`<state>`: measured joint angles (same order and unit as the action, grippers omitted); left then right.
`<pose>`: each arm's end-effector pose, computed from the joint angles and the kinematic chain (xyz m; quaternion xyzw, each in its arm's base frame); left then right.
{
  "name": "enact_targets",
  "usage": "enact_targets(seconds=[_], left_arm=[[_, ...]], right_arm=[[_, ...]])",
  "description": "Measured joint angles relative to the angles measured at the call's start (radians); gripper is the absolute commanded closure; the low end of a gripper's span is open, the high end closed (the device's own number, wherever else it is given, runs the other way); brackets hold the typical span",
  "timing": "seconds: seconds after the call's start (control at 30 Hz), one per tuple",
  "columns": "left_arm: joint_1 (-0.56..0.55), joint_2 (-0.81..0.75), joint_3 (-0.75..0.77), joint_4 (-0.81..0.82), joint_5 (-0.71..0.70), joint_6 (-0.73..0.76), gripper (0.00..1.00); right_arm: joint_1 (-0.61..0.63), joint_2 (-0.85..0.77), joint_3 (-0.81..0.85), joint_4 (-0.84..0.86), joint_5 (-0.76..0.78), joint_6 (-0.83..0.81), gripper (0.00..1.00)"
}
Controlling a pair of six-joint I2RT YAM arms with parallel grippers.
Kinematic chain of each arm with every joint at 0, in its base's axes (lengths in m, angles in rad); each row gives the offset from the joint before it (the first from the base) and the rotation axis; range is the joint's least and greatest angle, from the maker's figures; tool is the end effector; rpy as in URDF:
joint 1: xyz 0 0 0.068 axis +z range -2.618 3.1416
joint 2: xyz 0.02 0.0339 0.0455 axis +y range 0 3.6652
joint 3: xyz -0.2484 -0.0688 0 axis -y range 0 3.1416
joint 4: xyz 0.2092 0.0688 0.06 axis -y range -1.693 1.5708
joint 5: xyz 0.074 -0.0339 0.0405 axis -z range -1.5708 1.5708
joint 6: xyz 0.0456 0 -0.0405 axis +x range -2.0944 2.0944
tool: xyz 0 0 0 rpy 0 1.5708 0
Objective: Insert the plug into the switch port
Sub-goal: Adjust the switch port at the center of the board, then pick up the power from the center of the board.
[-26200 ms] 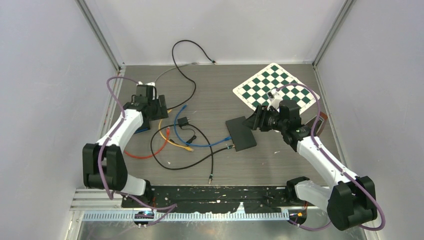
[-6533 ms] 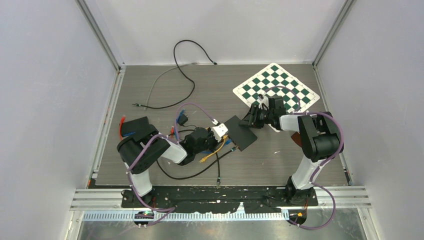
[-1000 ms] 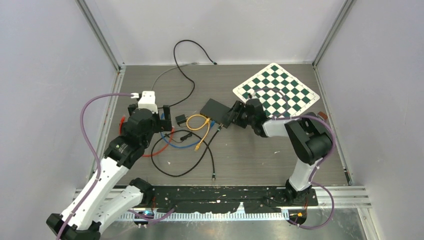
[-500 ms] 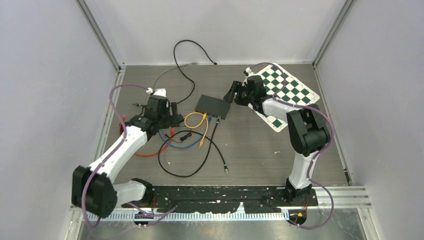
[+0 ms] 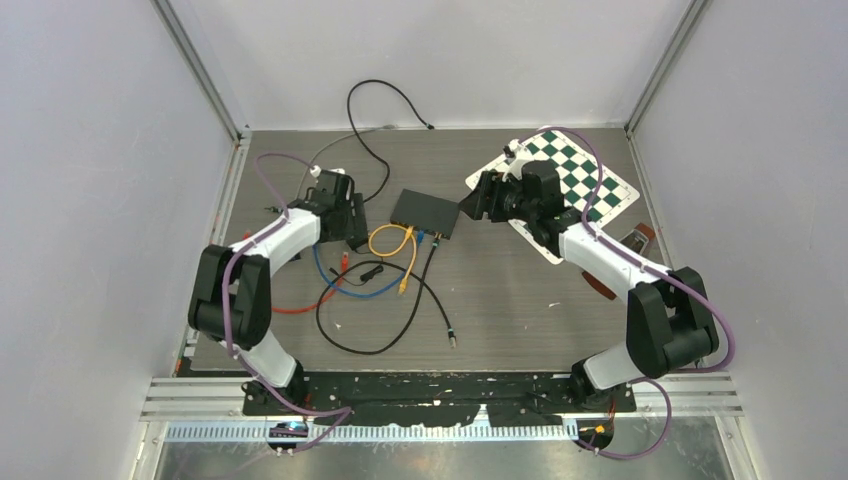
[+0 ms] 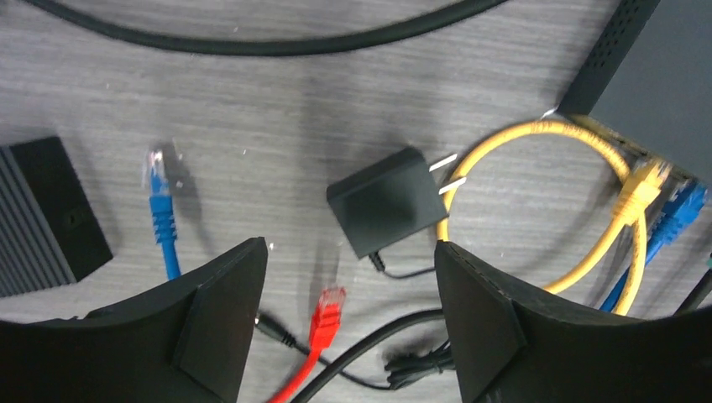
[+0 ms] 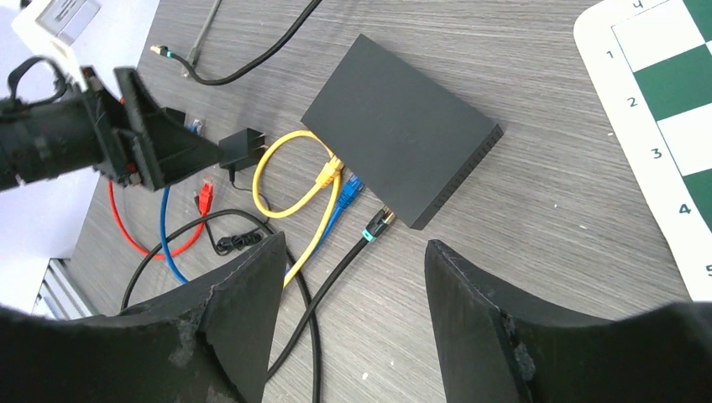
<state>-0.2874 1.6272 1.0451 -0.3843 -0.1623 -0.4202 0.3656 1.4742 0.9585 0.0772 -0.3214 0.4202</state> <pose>0.2988 -0.0806 0.1987 -0.0872 0.9478 -0.0302 0.3051 0.2879 0.1256 0.2600 -0.0631 0.8351 0.3275 0.4374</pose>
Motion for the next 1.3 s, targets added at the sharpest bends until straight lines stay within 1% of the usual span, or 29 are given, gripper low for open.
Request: enact_targets(seconds=[0.13, 0.2, 0.27, 0.33, 0.53, 0.73, 0.87, 1.03, 1.3], left_arm=[[0.002, 0.075, 0.073, -0.001, 0.010, 0.011, 0.30], [0.002, 0.091, 0.084, 0.003, 0.023, 0.013, 0.25], [0.002, 0.095, 0.084, 0.000, 0.034, 0.012, 0.19], [0.002, 0.097, 0.084, 0.002, 0.046, 0.011, 0.18], [0.002, 0.140, 0.087, 0.007, 0.067, 0.009, 0.20], [0.002, 0.222, 0.133, -0.001, 0.070, 0.007, 0.32], [0.002, 0.223, 0.135, -0.002, 0.067, 0.008, 0.50], [0.002, 0.200, 0.134, -0.007, 0.061, 0.016, 0.57], [0.002, 0.049, 0.134, -0.026, 0.061, 0.039, 0.59]], right_arm=[[0.002, -0.024, -0.015, -0.005, -0.015, -0.006, 0.32], [0.002, -0.029, -0.017, -0.005, -0.018, -0.008, 0.32], [0.002, -0.029, -0.018, -0.005, -0.021, -0.008, 0.32], [0.002, -0.029, -0.019, -0.005, -0.027, -0.008, 0.32], [0.002, -0.029, -0.019, -0.005, -0.043, -0.007, 0.32], [0.002, -0.029, -0.019, -0.005, -0.047, -0.007, 0.32], [0.002, -0.029, -0.023, -0.005, -0.048, -0.008, 0.32], [0.002, -0.029, -0.027, -0.005, -0.052, -0.007, 0.32], [0.002, -0.033, -0.029, 0.000, -0.074, -0.007, 0.32]])
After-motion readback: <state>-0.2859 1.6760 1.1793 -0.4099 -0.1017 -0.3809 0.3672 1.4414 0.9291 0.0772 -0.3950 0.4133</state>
